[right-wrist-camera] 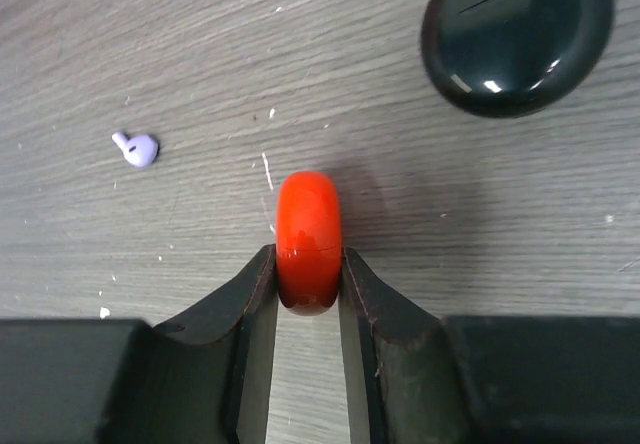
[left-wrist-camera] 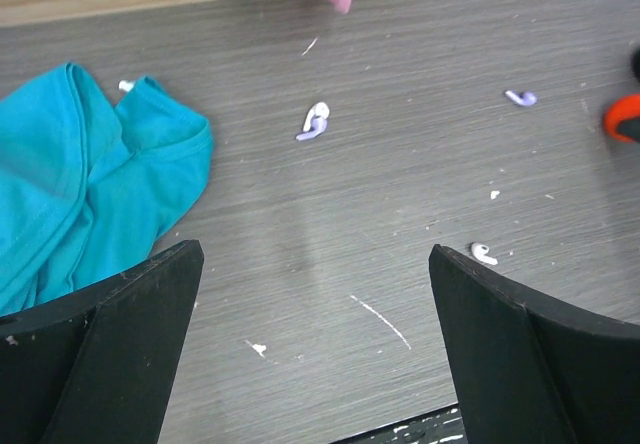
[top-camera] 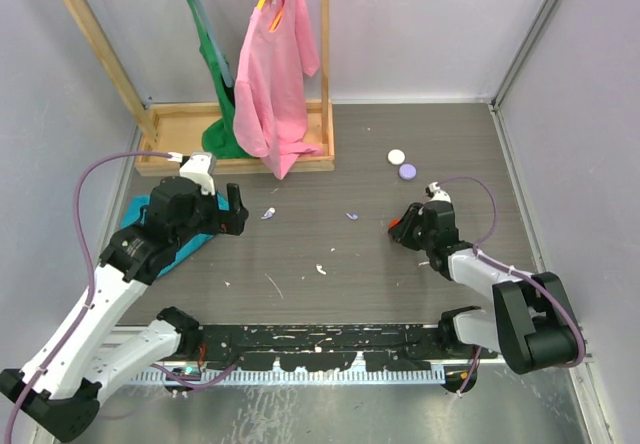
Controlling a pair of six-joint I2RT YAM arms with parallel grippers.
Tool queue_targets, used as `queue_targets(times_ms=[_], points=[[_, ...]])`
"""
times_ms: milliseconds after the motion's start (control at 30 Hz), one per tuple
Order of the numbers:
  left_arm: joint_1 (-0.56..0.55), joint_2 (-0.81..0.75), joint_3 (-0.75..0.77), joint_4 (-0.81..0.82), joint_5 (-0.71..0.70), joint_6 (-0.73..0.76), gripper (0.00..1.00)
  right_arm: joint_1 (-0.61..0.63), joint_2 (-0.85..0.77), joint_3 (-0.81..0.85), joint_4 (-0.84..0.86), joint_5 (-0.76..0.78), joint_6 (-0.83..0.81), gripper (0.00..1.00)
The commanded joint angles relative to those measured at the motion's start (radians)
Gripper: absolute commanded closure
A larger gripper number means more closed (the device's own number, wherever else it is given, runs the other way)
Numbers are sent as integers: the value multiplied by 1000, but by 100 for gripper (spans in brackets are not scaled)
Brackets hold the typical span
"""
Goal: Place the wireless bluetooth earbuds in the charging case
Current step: Place the charging case at the center of the board, then pick up the charging case at the center of the board.
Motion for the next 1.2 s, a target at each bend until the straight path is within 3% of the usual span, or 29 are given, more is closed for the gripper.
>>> queue_targets(times_ms=[0,267,367,600,767,933,1167], points=[[64,18,-4,-24,56,-11,2,-54,46,20,0,16,17,83],[153,5,-25,-16,73,26,2,-68,4,54,-106,54,-13,50],[162,-17,-54,1,72,32,2,-67,-56,90,-182,93,-54,42],[166,-80,-85,13,32,56,2,-61,-35,238,-220,146,-117,35],[166,-100,-94,9,13,58,2,-47,133,412,-197,199,-193,27],[166,-121,-99,13,25,59,2,-40,356,611,-187,284,-307,26],[165,-128,-104,21,52,62,2,-41,566,792,-212,240,-496,26]])
